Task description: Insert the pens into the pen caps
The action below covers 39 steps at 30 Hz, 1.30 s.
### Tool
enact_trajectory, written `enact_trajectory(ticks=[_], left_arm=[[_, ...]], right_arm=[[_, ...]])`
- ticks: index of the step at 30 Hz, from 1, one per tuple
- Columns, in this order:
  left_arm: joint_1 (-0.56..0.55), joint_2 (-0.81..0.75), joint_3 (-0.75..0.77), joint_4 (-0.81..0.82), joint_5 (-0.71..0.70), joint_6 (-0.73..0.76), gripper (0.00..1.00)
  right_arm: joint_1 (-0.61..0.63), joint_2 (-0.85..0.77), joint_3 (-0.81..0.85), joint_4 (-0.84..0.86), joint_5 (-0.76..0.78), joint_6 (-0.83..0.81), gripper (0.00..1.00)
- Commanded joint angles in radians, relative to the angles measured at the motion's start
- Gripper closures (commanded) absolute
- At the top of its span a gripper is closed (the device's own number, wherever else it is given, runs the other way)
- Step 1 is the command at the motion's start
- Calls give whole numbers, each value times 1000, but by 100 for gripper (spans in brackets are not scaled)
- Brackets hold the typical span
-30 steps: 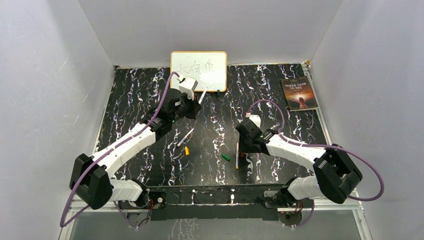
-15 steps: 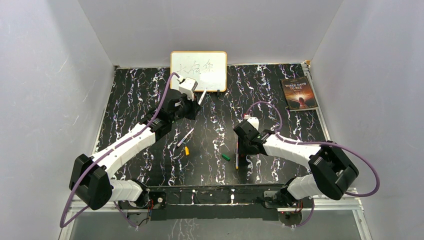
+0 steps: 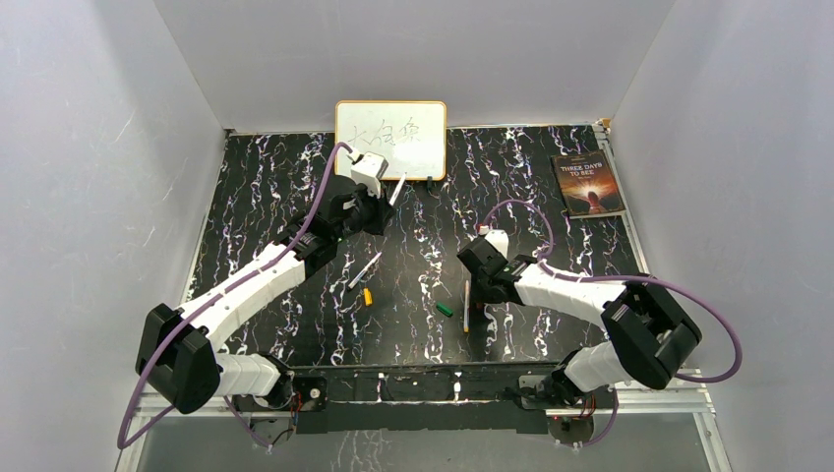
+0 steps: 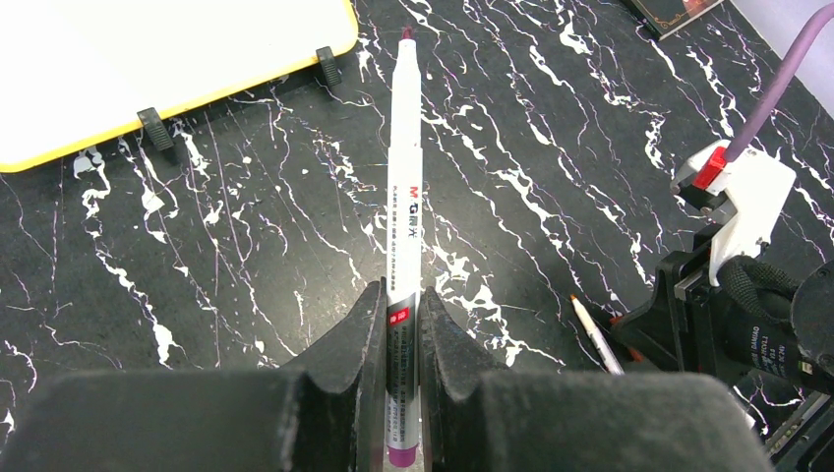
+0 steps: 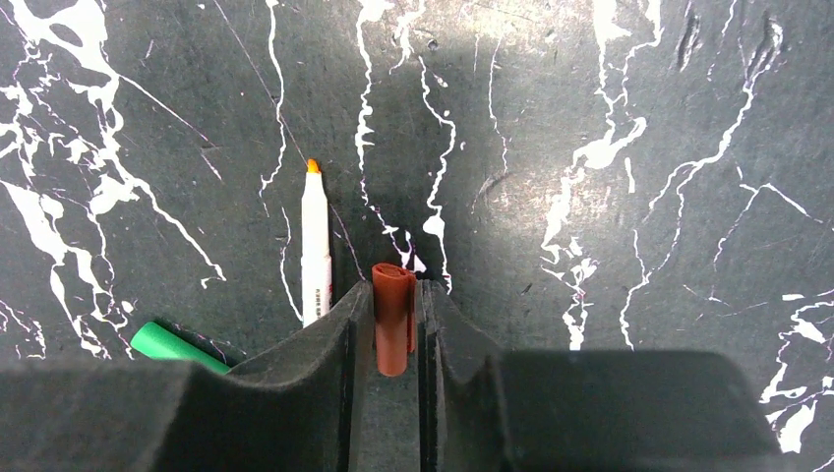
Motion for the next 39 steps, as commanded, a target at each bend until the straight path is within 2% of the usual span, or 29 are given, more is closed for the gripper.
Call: enact_trajectory(ticks=[1, 4, 7, 12, 19, 22, 26, 32, 39], left_arm=[[5, -35, 0, 1, 3, 10, 100], [5, -35, 1, 3, 5, 9, 100], [4, -34, 0, 4, 9, 7, 100], [4, -32, -3, 11, 26, -9, 100], [5, -17, -36, 100, 149, -114, 100], [4, -13, -80, 199, 235, -204, 100], [-10, -37, -179, 414, 321, -372, 100], [-53, -75, -310, 721, 335, -570, 100], [-84, -59, -367, 907, 349, -701, 100]], right_arm=[[10, 24, 6, 7, 37, 11, 82], [18, 29, 15, -13, 67, 11, 87], [21, 31, 19, -22, 75, 8, 100], [21, -29, 5, 56, 6, 7, 100], [10, -190, 39, 137, 77, -30, 100], [-10, -248, 46, 220, 64, -49, 100], [-42, -305, 22, 395, 11, -55, 100], [-139, -378, -20, 681, -107, -5, 100], [-259, -358, 1, 859, -253, 48, 100]])
